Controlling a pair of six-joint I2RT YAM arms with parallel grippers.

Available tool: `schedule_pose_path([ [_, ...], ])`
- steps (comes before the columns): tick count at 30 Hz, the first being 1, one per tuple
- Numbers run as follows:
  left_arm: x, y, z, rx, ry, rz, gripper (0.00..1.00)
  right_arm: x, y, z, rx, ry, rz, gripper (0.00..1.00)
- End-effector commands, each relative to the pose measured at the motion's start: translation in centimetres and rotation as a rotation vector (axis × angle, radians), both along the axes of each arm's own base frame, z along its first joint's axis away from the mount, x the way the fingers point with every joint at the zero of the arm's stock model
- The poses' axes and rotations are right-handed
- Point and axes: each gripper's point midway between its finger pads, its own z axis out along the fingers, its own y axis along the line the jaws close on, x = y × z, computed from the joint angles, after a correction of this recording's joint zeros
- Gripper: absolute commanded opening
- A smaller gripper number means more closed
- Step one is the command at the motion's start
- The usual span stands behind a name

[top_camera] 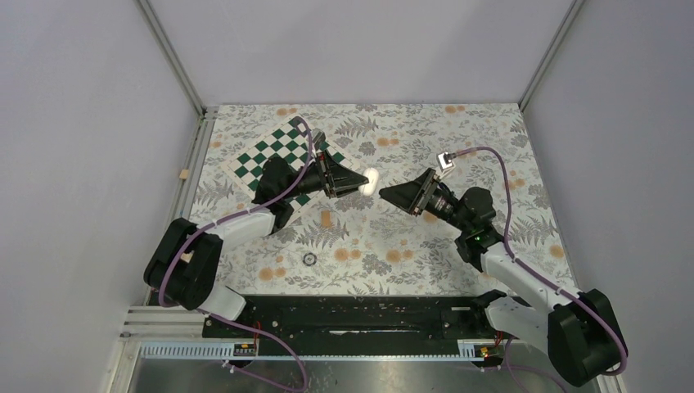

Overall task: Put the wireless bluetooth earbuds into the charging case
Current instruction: Pick up the charging case at the center of the board, then open the charging case.

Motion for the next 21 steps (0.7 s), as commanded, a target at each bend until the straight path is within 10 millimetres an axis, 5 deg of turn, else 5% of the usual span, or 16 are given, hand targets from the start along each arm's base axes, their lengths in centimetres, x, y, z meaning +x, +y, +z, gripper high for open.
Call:
schedule_pose_path([
  [1, -0.6, 0.4, 3.5, -0.097, -0.109, 0.008, 0.0, 0.3, 0.2, 3.7, 0.104, -0.09, 0.006, 0.68],
  [21, -1.7, 0.2, 3.9, -0.099, -0.134, -0.011, 0.0, 1.6, 1.9, 5.7, 0.14, -0.122, 0.049, 0.53],
])
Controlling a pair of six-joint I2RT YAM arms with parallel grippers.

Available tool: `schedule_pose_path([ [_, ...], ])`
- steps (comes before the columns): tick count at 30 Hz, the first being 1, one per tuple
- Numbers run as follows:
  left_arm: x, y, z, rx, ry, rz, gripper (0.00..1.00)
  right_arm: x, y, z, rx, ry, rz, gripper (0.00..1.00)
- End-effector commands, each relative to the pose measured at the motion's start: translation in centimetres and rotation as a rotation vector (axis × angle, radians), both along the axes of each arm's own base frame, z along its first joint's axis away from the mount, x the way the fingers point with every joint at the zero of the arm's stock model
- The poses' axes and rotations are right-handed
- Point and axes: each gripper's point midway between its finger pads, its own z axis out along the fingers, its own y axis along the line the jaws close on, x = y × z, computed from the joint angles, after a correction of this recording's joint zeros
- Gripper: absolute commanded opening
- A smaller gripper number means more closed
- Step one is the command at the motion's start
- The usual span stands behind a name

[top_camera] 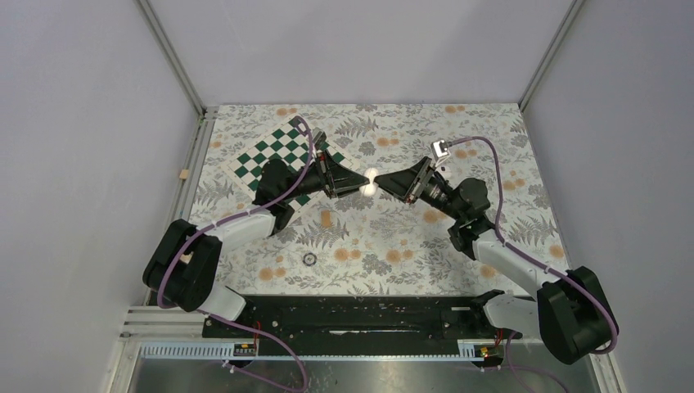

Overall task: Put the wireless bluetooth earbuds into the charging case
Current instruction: Open the charging case.

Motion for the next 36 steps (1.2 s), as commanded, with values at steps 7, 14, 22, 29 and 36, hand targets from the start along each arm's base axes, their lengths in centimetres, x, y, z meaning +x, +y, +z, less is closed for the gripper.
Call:
schedule_pose_path([
  [7, -1.1, 0.2, 2.5, -0.058, -0.101, 0.005, 0.0, -0.5, 1.4, 2.5, 0.056, -0.081, 0.053, 0.32],
  [14, -1.5, 0.3, 3.1, -0.061, -0.12, -0.002, 0.09, -0.6, 1.5, 2.3, 0.067, -0.071, 0.067, 0.0],
  [22, -1.4, 0.6, 2.3, 0.039, -0.134, 0.033, 0.56, -1.2, 1.5, 2.3, 0.066, -0.079, 0.093, 0.0],
  [29, -1.3, 0.6, 2.6, 0.035, -0.134, 0.039, 0.18, -1.4, 1.7, 2.5, 0.081, -0.079, 0.116, 0.0],
  [36, -1.6, 1.1, 4.1, -0.01, -0.153, 0.031, 0.0, -2.0, 1.9, 1.7, 0.082, -0.074, 0.165, 0.0],
])
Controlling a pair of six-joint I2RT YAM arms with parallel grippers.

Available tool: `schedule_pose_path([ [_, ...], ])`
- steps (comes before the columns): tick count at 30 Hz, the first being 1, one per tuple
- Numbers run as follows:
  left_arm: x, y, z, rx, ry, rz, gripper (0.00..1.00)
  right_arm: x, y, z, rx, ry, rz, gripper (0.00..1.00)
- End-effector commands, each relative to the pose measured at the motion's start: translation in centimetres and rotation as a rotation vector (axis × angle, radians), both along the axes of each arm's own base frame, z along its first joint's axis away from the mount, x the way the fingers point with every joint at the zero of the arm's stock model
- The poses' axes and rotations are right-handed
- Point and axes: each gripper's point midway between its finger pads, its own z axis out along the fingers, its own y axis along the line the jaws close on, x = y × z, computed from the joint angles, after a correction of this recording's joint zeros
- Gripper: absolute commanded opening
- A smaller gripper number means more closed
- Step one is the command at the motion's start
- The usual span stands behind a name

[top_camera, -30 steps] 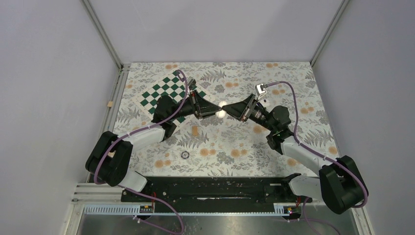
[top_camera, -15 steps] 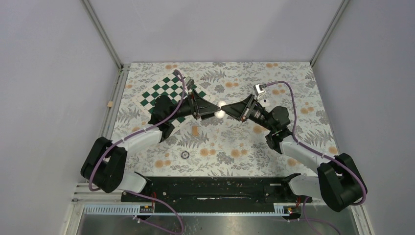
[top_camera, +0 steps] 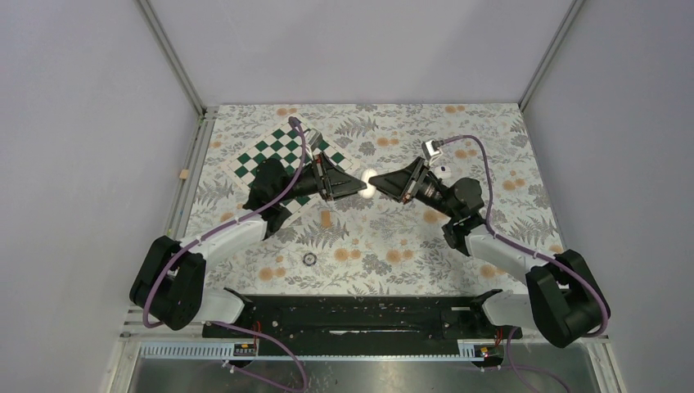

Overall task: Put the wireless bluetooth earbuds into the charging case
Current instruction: Open the charging case.

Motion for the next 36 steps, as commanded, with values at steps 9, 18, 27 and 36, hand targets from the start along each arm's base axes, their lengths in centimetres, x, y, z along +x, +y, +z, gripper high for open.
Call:
schedule_pose_path([
  [9, -1.8, 2.0, 6.7, -0.164, -0.15, -0.024, 0.0, -1.7, 0.8, 0.8, 0.102, -0.077, 0.187, 0.0],
  [18, -2.8, 2.9, 8.9, -0.239, -0.173, -0.047, 0.0, -0.8, 1.4, -0.9, 0.059, -0.033, 0.197, 0.34],
  [27, -2.8, 3.0, 9.4, -0.238, -0.185, -0.039, 0.0, -0.7, 1.5, -1.6, 0.022, -0.04, 0.18, 0.45],
  [36, -2.7, 3.5, 10.2, -0.248, -0.198, -0.024, 0.0, -0.5, 1.5, -2.3, 0.002, -0.032, 0.175, 0.46],
])
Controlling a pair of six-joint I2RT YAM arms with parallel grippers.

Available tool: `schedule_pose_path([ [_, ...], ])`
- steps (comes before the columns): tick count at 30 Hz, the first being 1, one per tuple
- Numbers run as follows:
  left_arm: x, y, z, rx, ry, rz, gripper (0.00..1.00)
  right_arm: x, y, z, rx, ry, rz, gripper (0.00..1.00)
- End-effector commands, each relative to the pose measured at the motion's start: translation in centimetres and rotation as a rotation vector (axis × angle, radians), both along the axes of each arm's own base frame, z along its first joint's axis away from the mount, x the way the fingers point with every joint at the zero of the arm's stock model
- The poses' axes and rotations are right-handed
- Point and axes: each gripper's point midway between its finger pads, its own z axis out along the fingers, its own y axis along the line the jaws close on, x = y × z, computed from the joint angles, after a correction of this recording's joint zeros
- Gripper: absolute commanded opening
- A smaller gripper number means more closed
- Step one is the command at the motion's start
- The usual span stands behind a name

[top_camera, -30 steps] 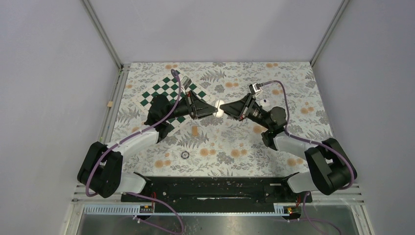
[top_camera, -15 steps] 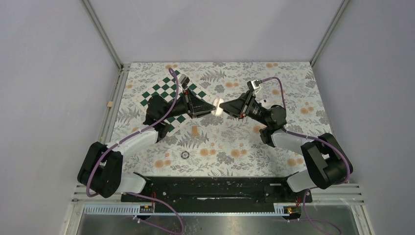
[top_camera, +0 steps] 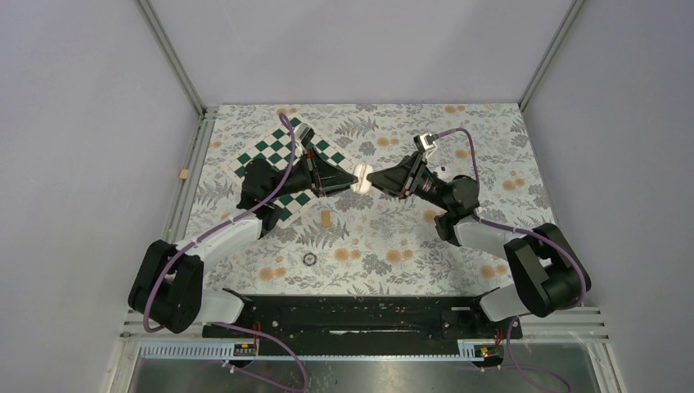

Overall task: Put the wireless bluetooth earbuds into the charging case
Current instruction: Open the charging case.

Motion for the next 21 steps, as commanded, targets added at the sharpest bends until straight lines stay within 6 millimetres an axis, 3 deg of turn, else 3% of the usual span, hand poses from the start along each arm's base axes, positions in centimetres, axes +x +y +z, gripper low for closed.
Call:
schedule_pose_path([
  [1, -2.3, 1.7, 7.4, -0.163, -0.24, 0.023, 0.0, -0.4, 0.7, -3.7, -0.116, 0.041, 0.048, 0.46],
  [16, -1.8, 2.5, 7.4, -0.158, -0.229, 0.059, 0.0, -0.8, 0.4, -3.6, -0.208, -0.005, 0.014, 0.46],
  [21, -1.1, 2.6, 6.1, -0.09, -0.204, 0.087, 0.0, -1.0, -0.2, -4.7, -0.322, 0.003, -0.024, 0.48],
])
